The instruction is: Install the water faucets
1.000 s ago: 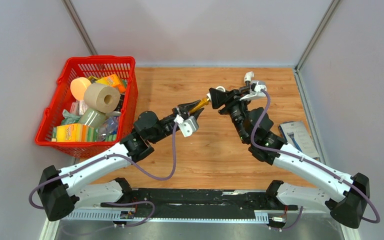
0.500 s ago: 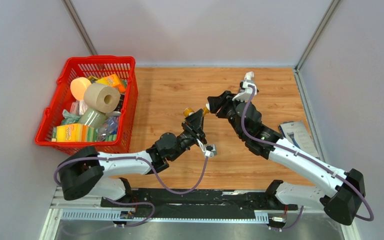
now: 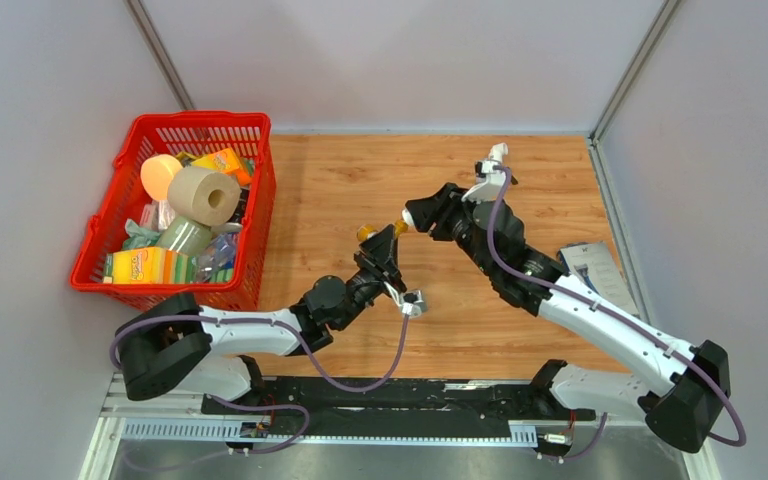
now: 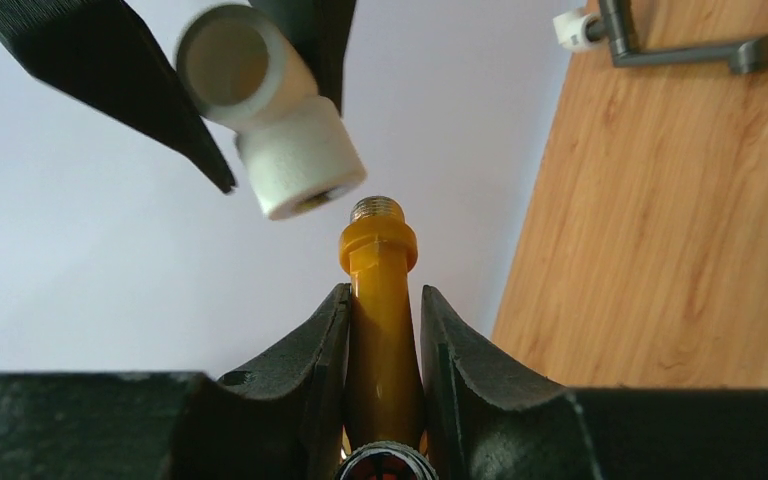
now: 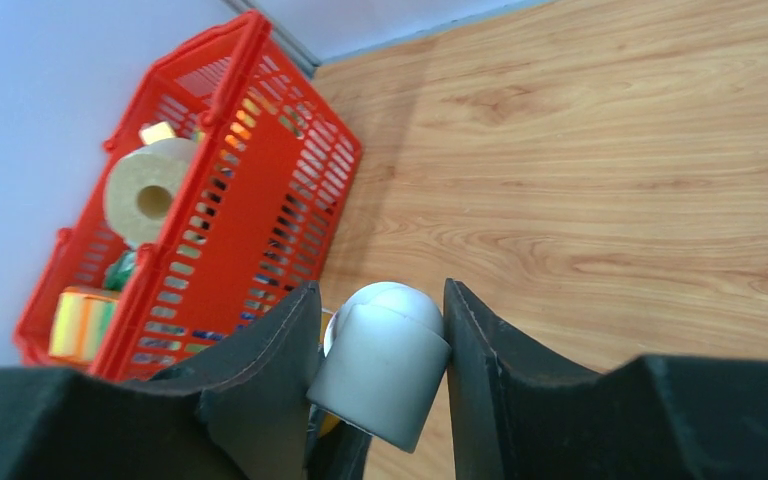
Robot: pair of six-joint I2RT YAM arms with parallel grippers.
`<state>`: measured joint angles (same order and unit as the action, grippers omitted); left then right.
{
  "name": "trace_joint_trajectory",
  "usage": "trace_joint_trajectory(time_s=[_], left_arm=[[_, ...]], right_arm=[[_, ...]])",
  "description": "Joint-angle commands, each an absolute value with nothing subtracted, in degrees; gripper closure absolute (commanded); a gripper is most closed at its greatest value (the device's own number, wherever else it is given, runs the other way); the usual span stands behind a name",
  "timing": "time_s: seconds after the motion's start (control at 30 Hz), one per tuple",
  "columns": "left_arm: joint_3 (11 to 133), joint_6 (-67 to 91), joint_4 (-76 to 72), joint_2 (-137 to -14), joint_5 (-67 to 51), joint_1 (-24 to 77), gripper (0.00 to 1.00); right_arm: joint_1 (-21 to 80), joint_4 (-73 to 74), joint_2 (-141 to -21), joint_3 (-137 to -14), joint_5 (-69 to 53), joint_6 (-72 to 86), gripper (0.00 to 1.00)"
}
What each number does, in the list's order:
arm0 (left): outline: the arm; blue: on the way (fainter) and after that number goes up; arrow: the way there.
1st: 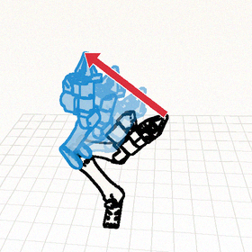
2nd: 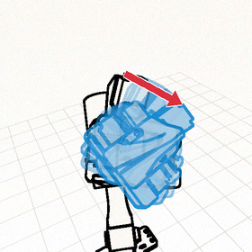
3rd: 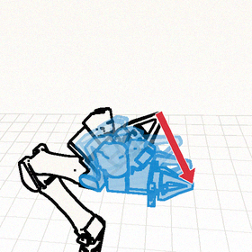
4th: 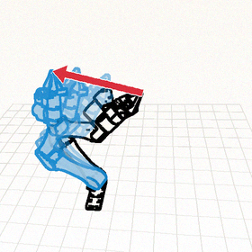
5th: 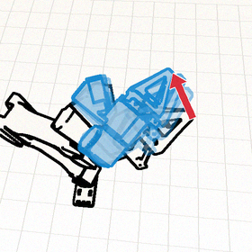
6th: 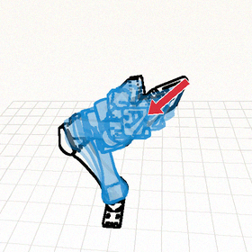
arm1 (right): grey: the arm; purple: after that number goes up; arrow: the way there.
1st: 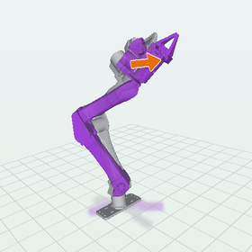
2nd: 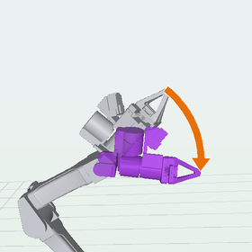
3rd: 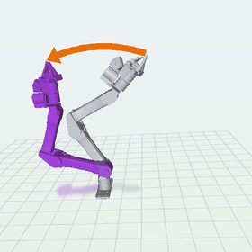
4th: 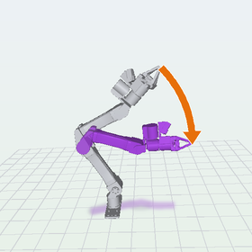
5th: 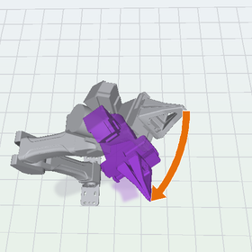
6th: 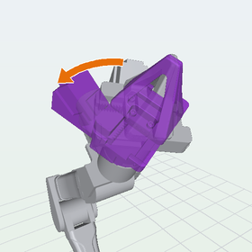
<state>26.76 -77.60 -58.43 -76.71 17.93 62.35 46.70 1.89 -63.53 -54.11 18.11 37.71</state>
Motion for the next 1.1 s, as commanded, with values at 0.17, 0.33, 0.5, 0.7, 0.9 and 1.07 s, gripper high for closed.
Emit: trace_joint_trajectory(time_s=[0.17,0.33,0.5,0.7,0.9,1.07], left_arm=[[30.5,-43.6,-39.8,-66.5,19.8,61.9,1.00],[39.2,-14.0,-18.4,-58.8,5.1,52.7,1.00],[50.2,6.0,-3.4,-56.7,-15.3,39.4,1.00],[57.1,20.8,4.7,-59.6,-40.6,22.9,1.00],[55.9,18.0,9.2,-56.1,-41.9,14.9,1.00],[56.1,12.1,14.9,-52.9,-40.3,13.8,1.00]], right_arm=[[40.0,-5.4,-56.6,-51.4,8.3,32.9,1.00],[39.8,-0.3,-60.9,-51.8,5.1,22.3,1.00],[43.9,7.0,-68.2,-52.6,14.1,13.9,1.00],[49.6,6.9,-76.3,-51.4,23.2,10.5,1.00],[56.0,-1.6,-83.7,-47.6,33.6,7.8,1.00],[58.2,-6.6,-87.4,-44.4,36.1,9.1,1.00]])
